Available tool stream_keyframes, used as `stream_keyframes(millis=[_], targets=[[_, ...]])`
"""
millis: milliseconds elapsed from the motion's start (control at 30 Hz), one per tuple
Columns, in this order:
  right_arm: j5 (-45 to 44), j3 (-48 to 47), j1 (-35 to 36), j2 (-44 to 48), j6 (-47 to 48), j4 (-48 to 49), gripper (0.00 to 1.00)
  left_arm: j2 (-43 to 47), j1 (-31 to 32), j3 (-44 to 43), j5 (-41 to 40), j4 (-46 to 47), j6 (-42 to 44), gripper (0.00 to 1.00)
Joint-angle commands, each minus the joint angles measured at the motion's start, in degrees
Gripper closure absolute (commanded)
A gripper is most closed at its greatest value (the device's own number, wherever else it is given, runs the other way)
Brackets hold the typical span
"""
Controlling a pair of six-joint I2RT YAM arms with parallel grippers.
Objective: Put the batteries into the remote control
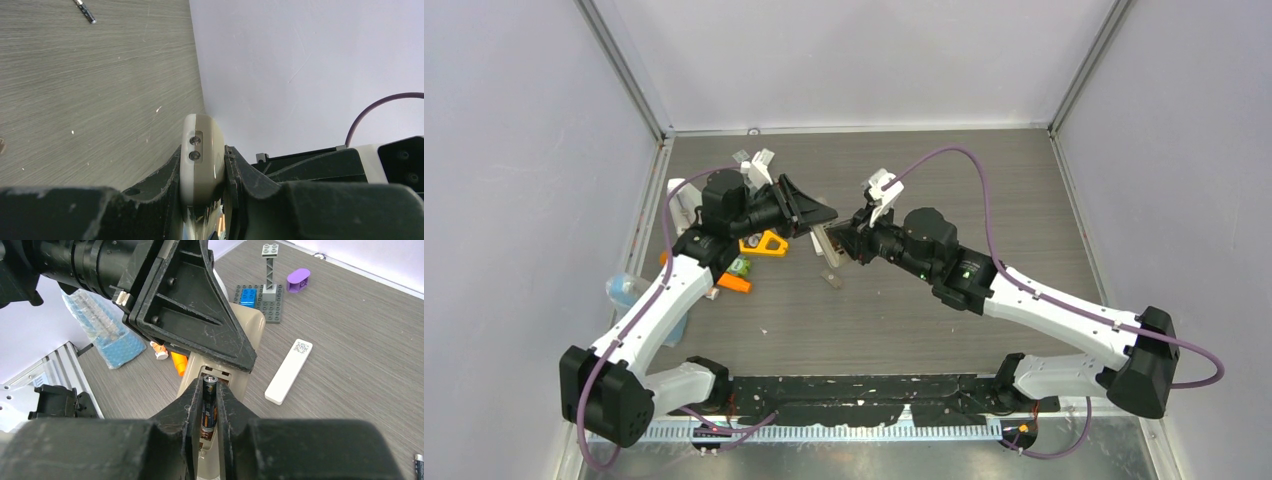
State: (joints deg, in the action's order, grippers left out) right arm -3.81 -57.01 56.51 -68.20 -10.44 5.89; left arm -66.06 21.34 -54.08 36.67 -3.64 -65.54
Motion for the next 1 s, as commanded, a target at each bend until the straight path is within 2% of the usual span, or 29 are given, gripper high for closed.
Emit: stream_keyframes(millis=[0, 200, 400, 600, 667, 800, 967], targets=[[-0.42, -2.81, 0.25, -0.94, -1.80, -1.79, 0.79, 2.67, -0.16, -1.53, 1.08, 1.84, 0.14, 1.00], [-0.60, -4.90, 0.20, -0.88, -3.77, -3.27, 0.77, 3.22, -0.16, -1.01, 0.86, 1.34, 0.49, 1.00], [-0.15, -5.77, 0.13, 0.12, -5.67, -3.84, 0.63, 3.66, -0.16, -0.89, 0.86, 0.72, 1.18, 1.00], [5.32, -5.75, -2.12, 1.13, -11.31, -2.97, 0.44, 3.87, -0.16, -0.63, 0.80, 0.87, 2.57, 1.00], [7.07, -5.34, -3.67, 2.11, -14.14, -1.73, 0.36, 3.86, -0.18, -0.21, 0.32, 1.10, 3.63, 1.00], [10.60, -4.53, -8.75, 3.73, -27.69, -0.61, 0.19, 3.64, -0.16, 0.14, 0.05, 2.18, 5.18, 1.00], [15.86, -1.66, -13.80, 3.77, -42.26, 0.78, 0.13, 3.59, -0.16, 0.65, 0.42, 3.99, 5.75, 1.00]])
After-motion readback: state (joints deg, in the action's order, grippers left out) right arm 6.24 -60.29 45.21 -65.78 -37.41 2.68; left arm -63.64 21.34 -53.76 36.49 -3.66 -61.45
